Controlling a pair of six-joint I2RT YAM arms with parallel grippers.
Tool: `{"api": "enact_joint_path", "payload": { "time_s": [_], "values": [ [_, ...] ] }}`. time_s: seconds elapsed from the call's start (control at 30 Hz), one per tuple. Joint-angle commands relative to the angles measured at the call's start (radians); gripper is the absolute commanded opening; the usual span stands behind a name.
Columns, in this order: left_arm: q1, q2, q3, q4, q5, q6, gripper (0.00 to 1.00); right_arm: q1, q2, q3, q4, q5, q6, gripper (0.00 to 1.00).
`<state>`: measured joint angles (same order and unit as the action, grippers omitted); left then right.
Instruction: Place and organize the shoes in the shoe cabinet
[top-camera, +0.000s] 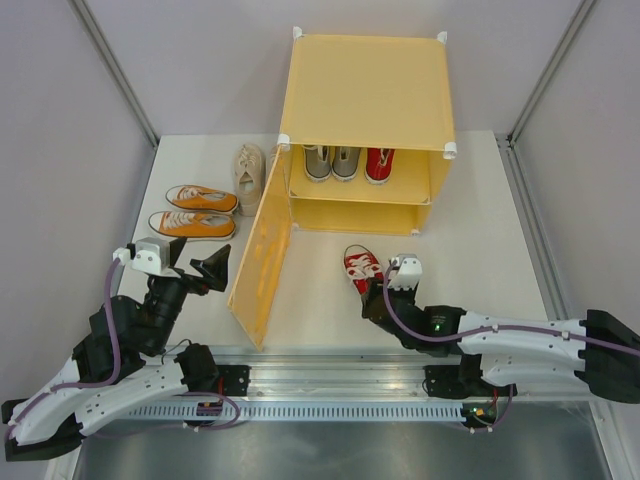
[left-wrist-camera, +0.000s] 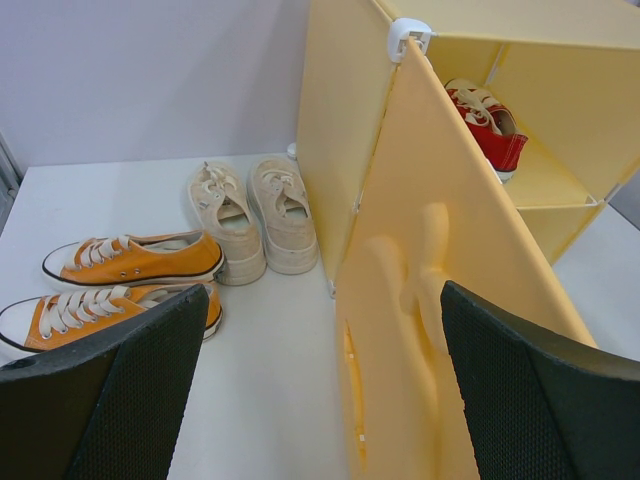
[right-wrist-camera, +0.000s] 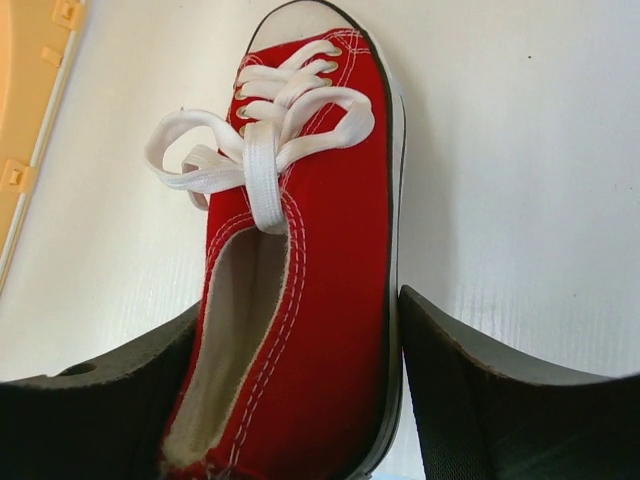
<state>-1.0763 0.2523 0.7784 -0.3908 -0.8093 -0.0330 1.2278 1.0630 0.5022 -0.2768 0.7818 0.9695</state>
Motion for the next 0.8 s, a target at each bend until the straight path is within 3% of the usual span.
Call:
{"api": "enact_joint_path", "payload": {
  "time_s": [0.0, 0.3, 0.6, 0.63, 0.67, 0.77],
  "values": [
    [0.004, -0.004, 0.001, 0.009, 0.007, -0.024, 1.0, 0.004, -0.06, -0.005, 0.034, -0.016, -0.069, 0.01],
    [0.004, -0.008, 0.002, 0.01, 0.009, -0.025, 1.0, 0.006, -0.13, -0.022, 0.037, -0.081, -0.136, 0.01],
    [0.004, -0.007, 0.001, 0.01, 0.005, -0.024, 1.0, 0.006, 0.063, -0.054, 0.151, -0.148, -0.15, 0.02],
    [0.004, -0.004, 0.001, 0.009, 0.005, -0.024, 1.0, 0.004, 0.08, -0.057, 0.162, -0.151, -0.15, 0.09],
    [0.004, -0.002, -0.001, 0.01, 0.005, -0.024, 1.0, 0.004, 0.097, -0.057, 0.169, -0.154, -0.149, 0.3],
    [0.004, 0.002, -0.001, 0.01, 0.005, -0.024, 1.0, 0.006, 0.147, -0.056, 0.197, -0.156, -0.138, 0.64]
  ]
}}
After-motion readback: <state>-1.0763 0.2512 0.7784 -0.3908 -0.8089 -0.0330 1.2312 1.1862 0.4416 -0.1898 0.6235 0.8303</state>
